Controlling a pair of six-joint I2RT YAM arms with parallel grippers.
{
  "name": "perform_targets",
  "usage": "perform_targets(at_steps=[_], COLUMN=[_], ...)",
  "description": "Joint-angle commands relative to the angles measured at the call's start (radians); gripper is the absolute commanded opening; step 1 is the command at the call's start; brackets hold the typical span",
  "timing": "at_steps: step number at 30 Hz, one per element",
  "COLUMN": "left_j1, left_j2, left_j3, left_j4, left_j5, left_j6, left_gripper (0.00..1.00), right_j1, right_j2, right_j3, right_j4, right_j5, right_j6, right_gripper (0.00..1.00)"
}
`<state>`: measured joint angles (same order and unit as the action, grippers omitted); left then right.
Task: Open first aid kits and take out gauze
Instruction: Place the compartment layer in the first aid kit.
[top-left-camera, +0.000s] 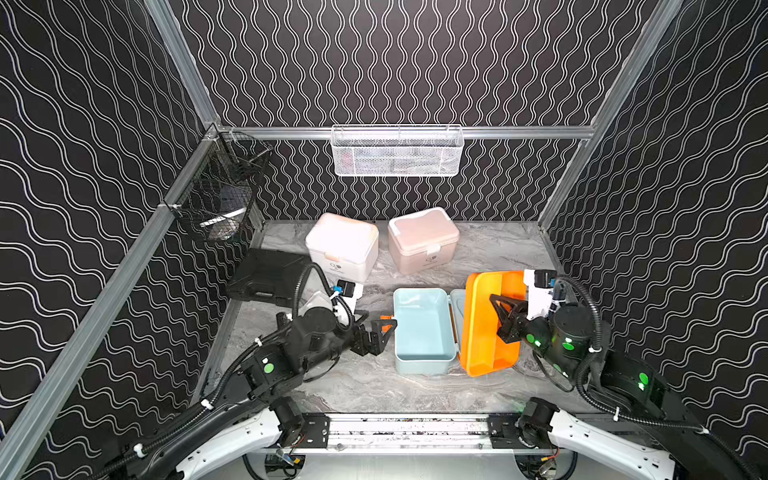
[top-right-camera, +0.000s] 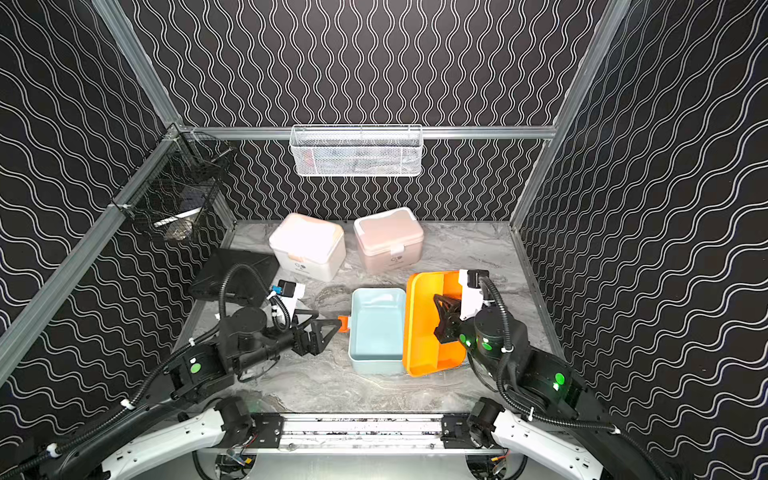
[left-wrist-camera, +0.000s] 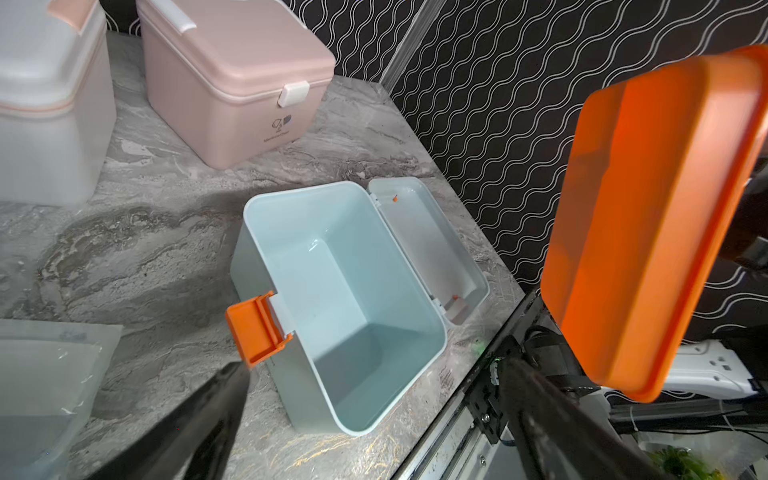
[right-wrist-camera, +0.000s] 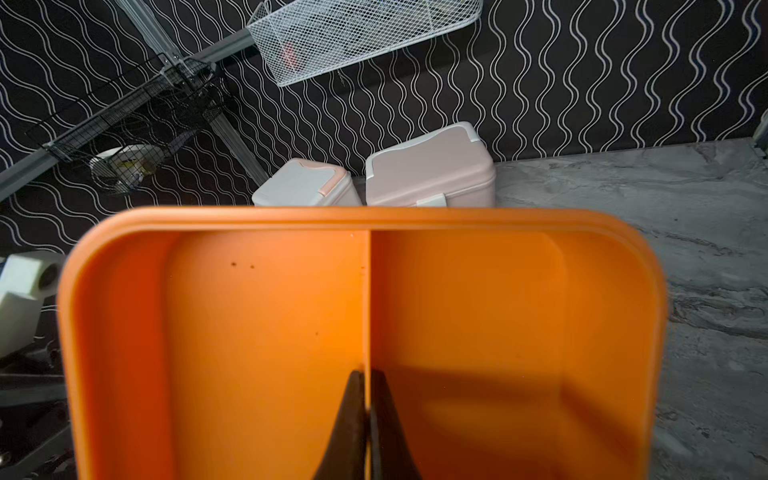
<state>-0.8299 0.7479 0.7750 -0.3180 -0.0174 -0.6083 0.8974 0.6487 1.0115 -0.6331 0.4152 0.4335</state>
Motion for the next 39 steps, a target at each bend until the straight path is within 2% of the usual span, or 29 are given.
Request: perform_targets(at_steps=[1, 11, 19, 25, 39], left_j1=[0.0, 0.003, 0.048, 0.123, 0.13], left_j2=[0.043, 0.153, 0.16, 0.073, -0.177], left_j3=[0.019, 0.019, 0.018, -0.047, -0.082], left_j4=[-0.032, -0.083, -0.109, -0.074, -0.19], left_j5=[0.006, 0.016, 0.039, 0.107, 0.022], left_j6=[-0.012, -0.044, -0.07, -0.12, -0.138], left_gripper=[0.99, 0.99, 0.99, 0.99, 0.99], right_j1=[0.001, 0.001, 0.0, 0.0, -0.002], right_j2=[0.043, 0.216, 0.389, 0.533, 0.857], right_j3=[0.013, 0.058, 0.163, 0.263, 0.458], right_j4=[0.058, 0.029, -0.018, -0.063, -0.197], right_j5=[-0.047, -0.084, -0.098, -0.159, -0.202], right_j6=[0.004, 0.031, 0.049, 0.075, 0.234], right_gripper=[0.0, 0.0, 0.0, 0.0, 0.0])
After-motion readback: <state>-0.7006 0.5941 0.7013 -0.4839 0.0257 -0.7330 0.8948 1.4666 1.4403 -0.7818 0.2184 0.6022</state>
